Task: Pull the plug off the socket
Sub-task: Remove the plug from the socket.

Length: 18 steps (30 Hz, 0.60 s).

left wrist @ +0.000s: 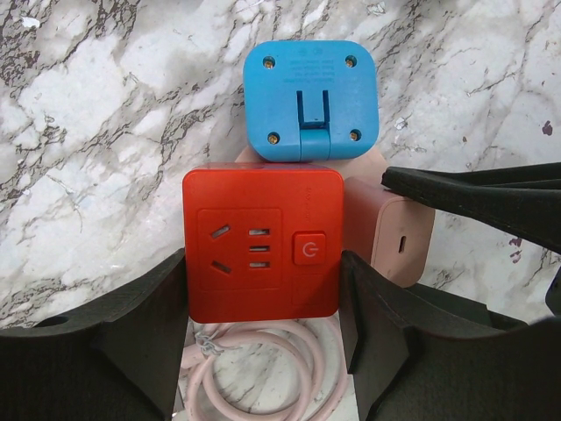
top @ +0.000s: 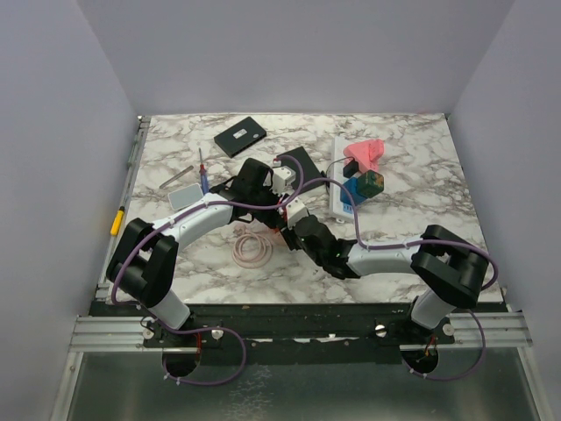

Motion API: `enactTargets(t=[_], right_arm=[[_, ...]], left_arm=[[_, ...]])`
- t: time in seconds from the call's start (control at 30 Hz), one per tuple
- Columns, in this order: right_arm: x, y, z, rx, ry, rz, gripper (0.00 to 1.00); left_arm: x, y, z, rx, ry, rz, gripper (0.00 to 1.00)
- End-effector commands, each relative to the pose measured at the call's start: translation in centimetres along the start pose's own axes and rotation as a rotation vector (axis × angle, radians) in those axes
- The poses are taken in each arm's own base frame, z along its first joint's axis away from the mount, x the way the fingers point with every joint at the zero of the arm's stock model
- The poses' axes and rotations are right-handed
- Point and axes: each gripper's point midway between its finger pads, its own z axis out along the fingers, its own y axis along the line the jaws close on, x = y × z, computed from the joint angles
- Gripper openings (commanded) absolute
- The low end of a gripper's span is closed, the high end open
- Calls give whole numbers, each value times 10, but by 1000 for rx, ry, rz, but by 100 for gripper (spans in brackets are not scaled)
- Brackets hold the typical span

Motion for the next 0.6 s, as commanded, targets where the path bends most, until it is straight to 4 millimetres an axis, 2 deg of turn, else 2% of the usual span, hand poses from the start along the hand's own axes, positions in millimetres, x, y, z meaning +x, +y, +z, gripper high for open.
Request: enactTargets(t=[0.0,0.37,0.57], right_arm=[[5,13,-1,-12,15,9,1],[-1,13,-7,-24,-17,69,1],[-3,5,-8,-44,-23,134,1]], left_arm=[[54,45,6,-206,184,-38,14],[55,47,5,-215,188,-38,14],[55,47,5,-217,187,-38,14]])
